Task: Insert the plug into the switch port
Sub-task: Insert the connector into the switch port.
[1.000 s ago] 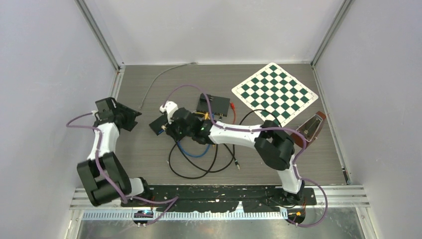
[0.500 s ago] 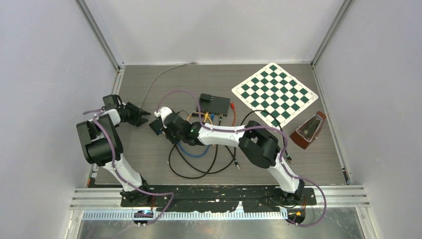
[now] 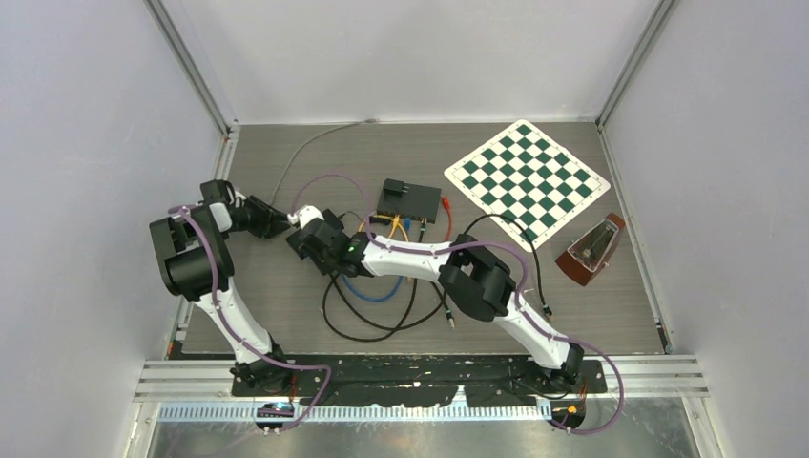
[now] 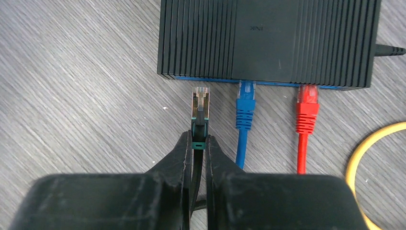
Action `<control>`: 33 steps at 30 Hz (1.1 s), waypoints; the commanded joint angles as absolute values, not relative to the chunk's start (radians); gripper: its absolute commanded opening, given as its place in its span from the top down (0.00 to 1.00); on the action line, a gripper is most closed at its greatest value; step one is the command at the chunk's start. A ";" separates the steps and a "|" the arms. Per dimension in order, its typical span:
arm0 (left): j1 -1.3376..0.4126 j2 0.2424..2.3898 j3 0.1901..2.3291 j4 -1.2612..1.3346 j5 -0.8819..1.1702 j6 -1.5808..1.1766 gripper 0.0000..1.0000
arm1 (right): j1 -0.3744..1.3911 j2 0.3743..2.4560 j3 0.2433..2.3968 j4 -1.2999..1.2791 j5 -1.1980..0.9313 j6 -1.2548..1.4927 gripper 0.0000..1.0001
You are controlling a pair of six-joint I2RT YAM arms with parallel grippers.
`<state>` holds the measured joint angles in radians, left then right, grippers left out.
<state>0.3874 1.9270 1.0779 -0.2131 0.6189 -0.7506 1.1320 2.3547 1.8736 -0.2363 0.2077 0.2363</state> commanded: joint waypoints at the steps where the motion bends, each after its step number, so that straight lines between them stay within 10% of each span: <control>1: 0.390 1.949 1.088 -0.195 0.656 -0.723 0.71 | 1.146 2.387 1.971 -0.294 0.270 0.262 0.95; 33: 0.372 1.877 0.994 -0.267 0.718 -0.675 0.83 | 1.144 2.315 1.851 -0.104 0.283 0.290 0.95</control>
<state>0.3801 1.9228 1.0203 -0.2279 0.7120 -0.7063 1.1381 2.4138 1.9026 -0.2115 0.2722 0.2729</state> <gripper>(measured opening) 0.179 0.120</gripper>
